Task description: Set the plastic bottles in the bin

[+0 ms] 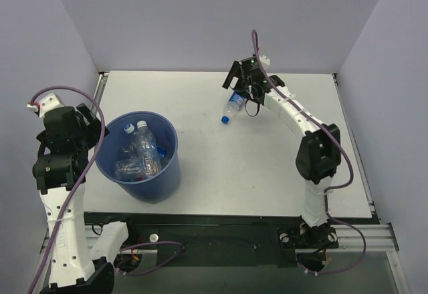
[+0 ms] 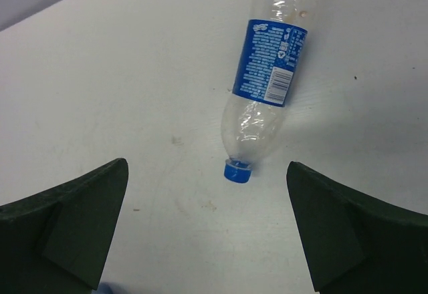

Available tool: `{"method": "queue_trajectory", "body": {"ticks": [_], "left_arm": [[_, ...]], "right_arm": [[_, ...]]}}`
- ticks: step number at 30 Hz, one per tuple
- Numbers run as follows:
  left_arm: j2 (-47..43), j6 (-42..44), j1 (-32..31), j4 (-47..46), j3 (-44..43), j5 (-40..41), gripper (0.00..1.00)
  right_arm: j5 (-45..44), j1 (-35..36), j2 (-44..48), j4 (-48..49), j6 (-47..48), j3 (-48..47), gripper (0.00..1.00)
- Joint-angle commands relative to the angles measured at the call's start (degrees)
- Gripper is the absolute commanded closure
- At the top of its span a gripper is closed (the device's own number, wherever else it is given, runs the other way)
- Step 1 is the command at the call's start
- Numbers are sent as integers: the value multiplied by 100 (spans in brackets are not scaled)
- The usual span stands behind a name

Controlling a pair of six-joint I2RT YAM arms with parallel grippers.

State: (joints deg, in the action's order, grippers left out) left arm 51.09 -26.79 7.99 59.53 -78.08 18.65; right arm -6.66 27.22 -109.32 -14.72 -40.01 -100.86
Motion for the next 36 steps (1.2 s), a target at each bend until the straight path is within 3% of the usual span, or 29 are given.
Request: {"method": "queue_trajectory", "body": {"ticks": [1,16,25,27,31,33,36], "left_arm": [[-73,-20,45,-134,-137,59,3],[-90,-2,45,-82,-110,51,3],[-99,-2,45,-11,-172,33,3],[-99,-2,45,6,-198,24,3],[-99,7,45,50,-295,24,3],[-91,-2,45,59,-313,42,3],[-91,-11,45,59,-295,42,3]], "right_arm": [[129,-217,-835,-768,-384,-794,0],[68,-490,-2848,-1279,-1035,-2490,1],[147,-472,-3254,-1314,-1158,-2492,8],[130,-472,-3184,-1314,-1071,-2395,18],[15,-490,-2588,-1069,-974,-1746,57],[-46,-490,-2175,-946,-921,-1447,68],[76,-490,-1445,-306,-859,-858,70]]}}
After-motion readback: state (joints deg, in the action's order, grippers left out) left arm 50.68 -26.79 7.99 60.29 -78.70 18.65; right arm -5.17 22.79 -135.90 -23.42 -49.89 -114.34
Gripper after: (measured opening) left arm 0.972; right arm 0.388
